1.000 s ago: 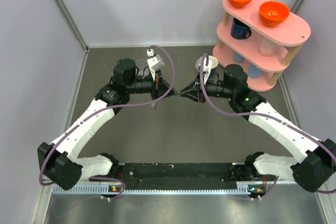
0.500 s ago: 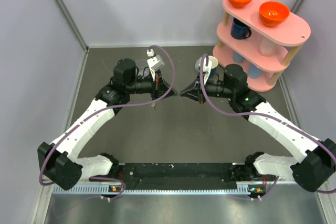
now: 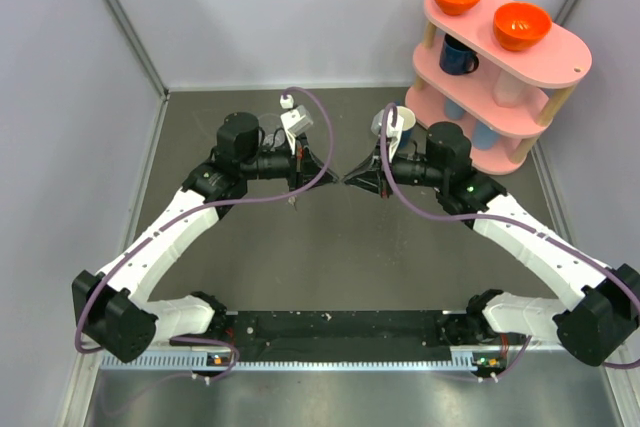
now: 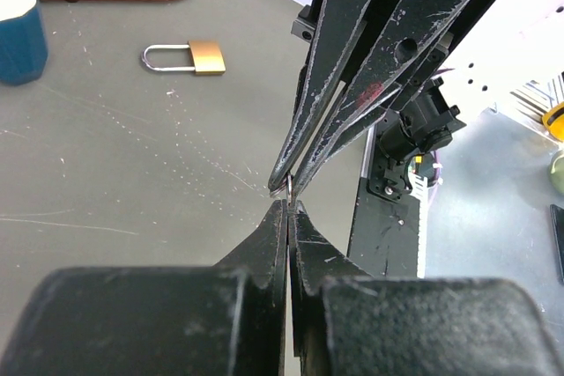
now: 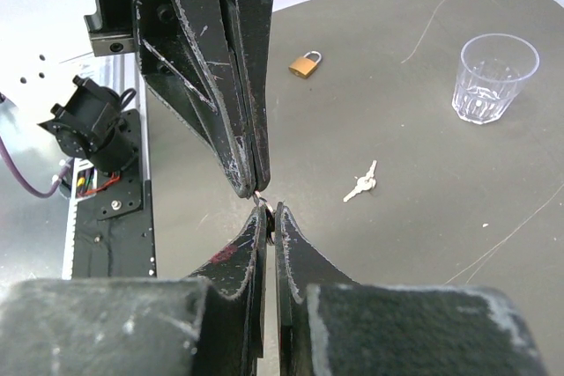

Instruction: Unlock with the key

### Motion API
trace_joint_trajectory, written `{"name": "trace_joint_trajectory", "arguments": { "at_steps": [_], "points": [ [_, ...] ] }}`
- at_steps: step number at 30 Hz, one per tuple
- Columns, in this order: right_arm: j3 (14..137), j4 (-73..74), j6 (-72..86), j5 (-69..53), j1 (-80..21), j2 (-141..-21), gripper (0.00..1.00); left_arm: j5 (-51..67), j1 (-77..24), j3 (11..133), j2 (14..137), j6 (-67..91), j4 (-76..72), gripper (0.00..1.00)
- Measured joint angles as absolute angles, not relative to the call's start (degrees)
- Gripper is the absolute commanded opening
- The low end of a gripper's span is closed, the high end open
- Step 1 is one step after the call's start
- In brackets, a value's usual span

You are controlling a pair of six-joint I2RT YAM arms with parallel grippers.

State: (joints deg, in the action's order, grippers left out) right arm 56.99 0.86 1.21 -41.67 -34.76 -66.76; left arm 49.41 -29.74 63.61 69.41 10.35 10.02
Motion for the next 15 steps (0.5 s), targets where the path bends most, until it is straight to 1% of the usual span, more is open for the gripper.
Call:
{"name": "trace_joint_trajectory", "arguments": {
  "at_steps": [2,3,4,9,14,15],
  "points": [
    [57.0,0.9,1.2,-41.7,-34.7,-66.8,0.0,49.2,-29.7,63.6,69.4,10.4,9.9,0.02],
    [57.0,0.9,1.2,-41.7,-34.6,-66.7,0.0,49.1,-29.7,63.6,69.4,10.4,9.9,0.04],
    [57.0,0.8,1.2,-41.7,-34.6,-66.7,0.0,49.0,-29.7,63.6,69.4,10.4,9.9,0.17],
    [57.0,0.9,1.0,-41.0,-34.2,-66.6,0.0,48.0,-28.9,63.6,69.4,10.9,9.9,0.3],
    [56.9,0.8,-0.5,-39.6,-34.1,-66.0,0.0,47.1,-26.9,63.6,69.3,12.0,9.8,0.41],
    [56.8,0.8,-0.6,-39.5,-34.0,-66.0,0.0,47.0,-26.5,63.6,69.1,12.1,9.8,0.42]
  ]
}}
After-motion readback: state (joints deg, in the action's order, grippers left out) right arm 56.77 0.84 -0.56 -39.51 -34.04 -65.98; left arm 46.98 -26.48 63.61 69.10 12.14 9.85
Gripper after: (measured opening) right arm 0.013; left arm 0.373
